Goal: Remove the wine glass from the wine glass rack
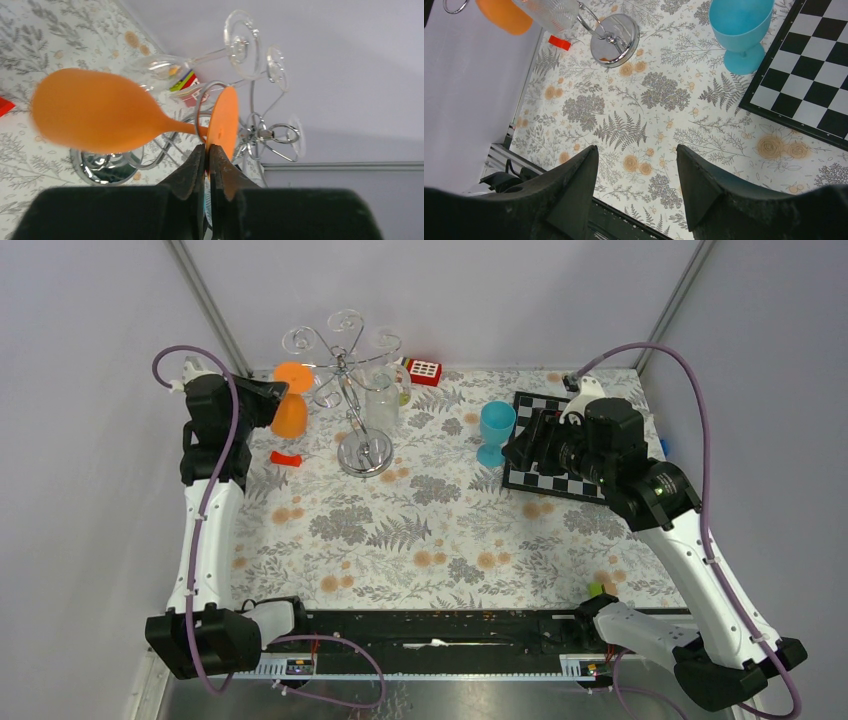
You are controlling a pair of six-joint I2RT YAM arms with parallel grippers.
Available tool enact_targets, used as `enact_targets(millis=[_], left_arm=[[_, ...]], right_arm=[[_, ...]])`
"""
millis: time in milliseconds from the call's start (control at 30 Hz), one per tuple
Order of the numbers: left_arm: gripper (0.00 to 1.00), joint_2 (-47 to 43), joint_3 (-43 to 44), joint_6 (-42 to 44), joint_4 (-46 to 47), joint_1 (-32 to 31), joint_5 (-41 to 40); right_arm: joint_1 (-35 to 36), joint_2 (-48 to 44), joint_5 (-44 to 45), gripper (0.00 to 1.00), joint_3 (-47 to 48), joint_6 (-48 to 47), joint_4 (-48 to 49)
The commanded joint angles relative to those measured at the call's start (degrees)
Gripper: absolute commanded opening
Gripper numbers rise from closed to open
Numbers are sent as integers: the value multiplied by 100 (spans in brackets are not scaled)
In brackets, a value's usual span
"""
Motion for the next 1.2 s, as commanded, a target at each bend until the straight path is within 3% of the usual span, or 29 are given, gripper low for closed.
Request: enact_targets(millis=[0, 467, 867, 1167], left_arm=[[0, -108, 40, -86, 404, 62, 176], [0, -257, 14, -521, 990, 122, 442], [0, -212, -14, -489, 1189, 179, -187], [0, 307, 273, -626, 1575, 194, 539]], right_arm=[[-22, -95, 9, 66, -24, -105, 203], [-20, -186, 44, 66, -43, -61, 244], [-22, -207, 69, 66, -158, -37, 328], [-22, -173, 93, 66, -152, -41, 340]])
